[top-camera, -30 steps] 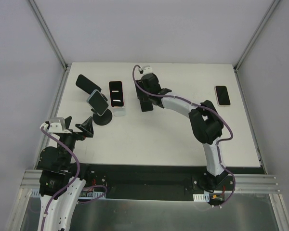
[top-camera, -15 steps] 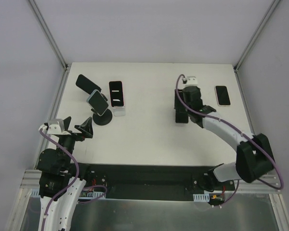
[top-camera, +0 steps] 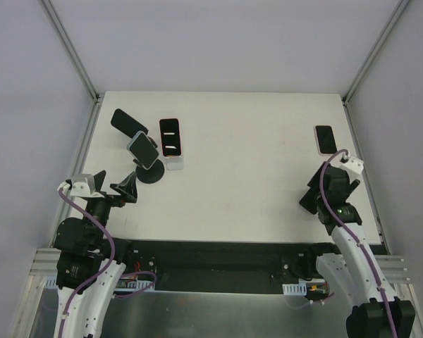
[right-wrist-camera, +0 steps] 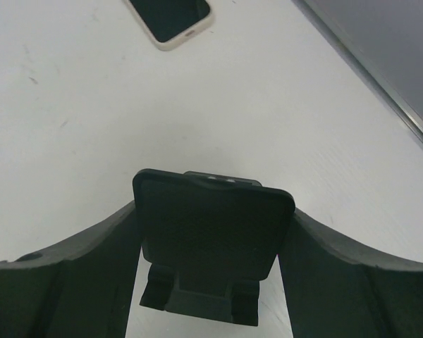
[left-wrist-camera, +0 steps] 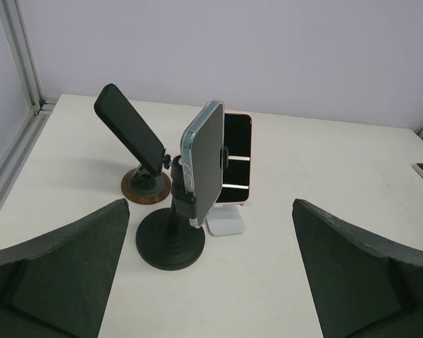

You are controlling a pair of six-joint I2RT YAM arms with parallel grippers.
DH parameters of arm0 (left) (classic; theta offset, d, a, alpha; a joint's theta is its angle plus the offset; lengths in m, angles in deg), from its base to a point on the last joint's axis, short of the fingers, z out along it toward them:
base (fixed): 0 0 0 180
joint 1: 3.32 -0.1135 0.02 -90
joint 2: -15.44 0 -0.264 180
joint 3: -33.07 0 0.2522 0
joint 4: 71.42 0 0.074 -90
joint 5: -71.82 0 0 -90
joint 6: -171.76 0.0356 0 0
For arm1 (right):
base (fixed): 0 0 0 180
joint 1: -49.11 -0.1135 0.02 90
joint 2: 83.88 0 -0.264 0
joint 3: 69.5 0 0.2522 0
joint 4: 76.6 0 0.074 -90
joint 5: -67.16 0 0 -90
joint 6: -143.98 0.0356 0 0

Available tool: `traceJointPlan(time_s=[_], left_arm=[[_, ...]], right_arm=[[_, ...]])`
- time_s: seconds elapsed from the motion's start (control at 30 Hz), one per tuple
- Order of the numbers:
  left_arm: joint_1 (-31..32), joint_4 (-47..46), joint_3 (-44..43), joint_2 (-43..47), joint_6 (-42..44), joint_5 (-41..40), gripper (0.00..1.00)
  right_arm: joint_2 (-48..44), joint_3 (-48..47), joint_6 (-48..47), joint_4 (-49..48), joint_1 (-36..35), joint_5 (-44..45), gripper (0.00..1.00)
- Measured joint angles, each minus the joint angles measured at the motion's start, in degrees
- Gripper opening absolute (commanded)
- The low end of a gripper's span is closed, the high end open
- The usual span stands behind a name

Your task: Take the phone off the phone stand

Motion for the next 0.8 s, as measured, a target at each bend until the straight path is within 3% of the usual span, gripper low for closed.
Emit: traceJointPlan(time_s=[0.33,0.67,0.8], left_arm=[[0.79,0.00,0.00,0.00,0.00,0.02,0.99],[1.84,-0.02,0.00,0.00,0.00,0.02,0.99],[1.95,0.00,0.00,0.00,0.00,0.02,0.99]], right_arm=[[-9.35,4.44,5.95,7.63,2.38,13.94,0.20],[-3.41,6.14,12.13,7.10,12.90,21.38,0.21],[-3.43,6.86,13.46,5.77,17.09,21.49,0.27]])
